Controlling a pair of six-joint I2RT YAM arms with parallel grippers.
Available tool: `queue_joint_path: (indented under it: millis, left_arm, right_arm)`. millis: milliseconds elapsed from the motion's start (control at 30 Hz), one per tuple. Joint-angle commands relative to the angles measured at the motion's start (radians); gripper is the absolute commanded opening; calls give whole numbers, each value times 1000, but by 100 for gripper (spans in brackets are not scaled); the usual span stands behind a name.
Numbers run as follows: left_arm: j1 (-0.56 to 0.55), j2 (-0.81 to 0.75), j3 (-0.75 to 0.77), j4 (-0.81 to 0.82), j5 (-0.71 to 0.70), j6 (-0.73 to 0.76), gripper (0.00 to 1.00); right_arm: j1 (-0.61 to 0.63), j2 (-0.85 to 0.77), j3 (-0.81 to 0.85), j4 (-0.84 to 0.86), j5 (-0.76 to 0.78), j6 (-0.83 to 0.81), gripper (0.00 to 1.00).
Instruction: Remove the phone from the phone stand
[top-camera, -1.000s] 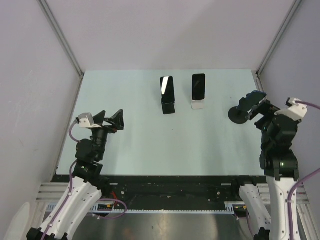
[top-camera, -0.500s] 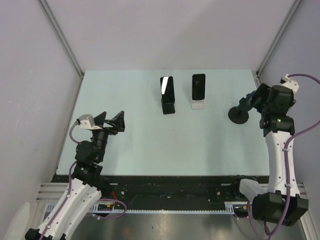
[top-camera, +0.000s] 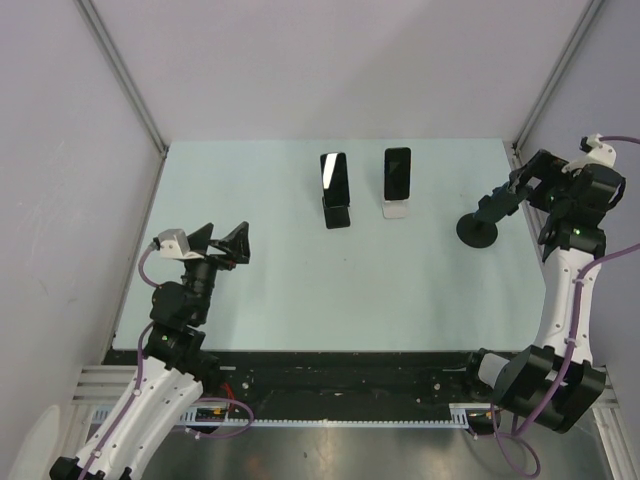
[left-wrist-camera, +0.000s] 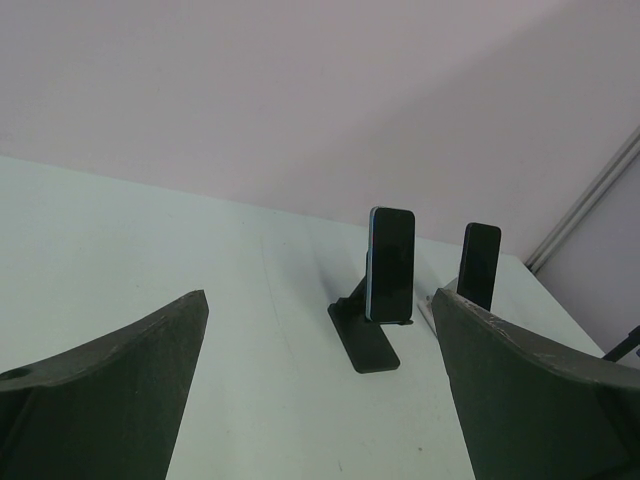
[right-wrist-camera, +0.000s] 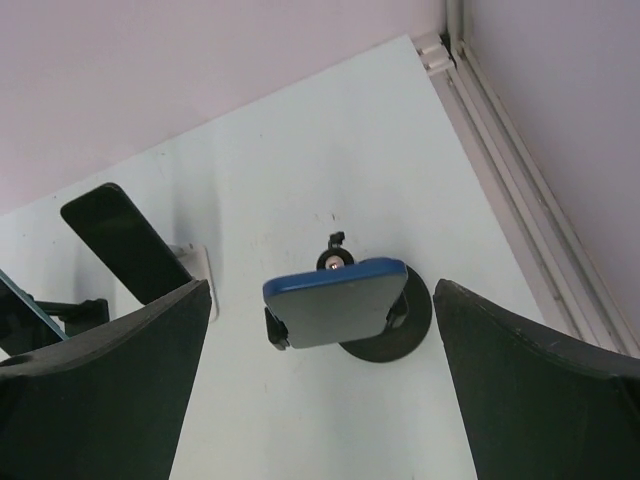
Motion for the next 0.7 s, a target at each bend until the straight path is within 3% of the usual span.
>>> queue_joint_path:
  millis: [0,533,667]
  left_arm:
    - [-5,0,14,19,-5,-19,100]
    - [-5,5,14,19,2,-23,100]
    - [-6,9,14,19,5,-25,100]
  right_arm:
    - [-6,17,-10,144,-97,-42,100]
    - [39,106,-144,336,-110,-69,100]
    - [43,106,-179,365,-108,-78,96]
